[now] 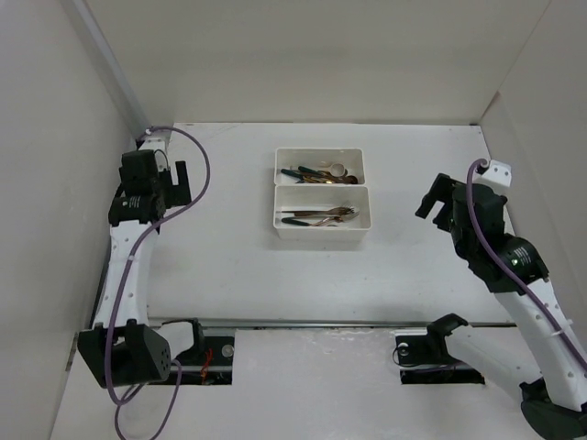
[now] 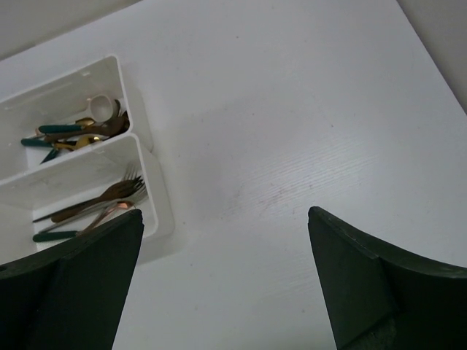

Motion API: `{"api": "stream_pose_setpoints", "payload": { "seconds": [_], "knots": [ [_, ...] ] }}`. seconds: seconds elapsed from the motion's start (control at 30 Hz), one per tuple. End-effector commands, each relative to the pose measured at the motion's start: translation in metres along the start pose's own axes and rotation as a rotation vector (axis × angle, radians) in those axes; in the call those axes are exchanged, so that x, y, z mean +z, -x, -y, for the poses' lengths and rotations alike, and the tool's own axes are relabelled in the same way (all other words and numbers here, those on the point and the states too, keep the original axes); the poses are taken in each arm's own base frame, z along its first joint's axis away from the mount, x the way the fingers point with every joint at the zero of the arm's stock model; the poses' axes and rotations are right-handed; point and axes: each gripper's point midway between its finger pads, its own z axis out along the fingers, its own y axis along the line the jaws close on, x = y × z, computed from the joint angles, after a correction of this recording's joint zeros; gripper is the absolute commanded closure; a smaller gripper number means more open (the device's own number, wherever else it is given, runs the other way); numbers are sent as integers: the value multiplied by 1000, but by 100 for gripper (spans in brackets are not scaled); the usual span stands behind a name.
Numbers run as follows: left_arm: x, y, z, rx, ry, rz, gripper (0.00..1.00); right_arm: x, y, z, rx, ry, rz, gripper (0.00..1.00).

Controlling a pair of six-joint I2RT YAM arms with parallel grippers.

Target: Sort the eating utensils into containers

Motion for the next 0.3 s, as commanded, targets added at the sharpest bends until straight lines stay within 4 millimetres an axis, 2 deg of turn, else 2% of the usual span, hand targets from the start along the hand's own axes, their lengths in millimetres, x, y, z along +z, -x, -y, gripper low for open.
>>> {"api": "stream_pose_setpoints", "payload": {
  "seconds": [0.0,0.27],
  "knots": [
    [-9,11,0,-6,-17,71,12,-9,12,-1,5,24,19,1],
    [-13,11,2,-6,-27,80,12,-14,13,0,41,54,47,1]
  ]
}}
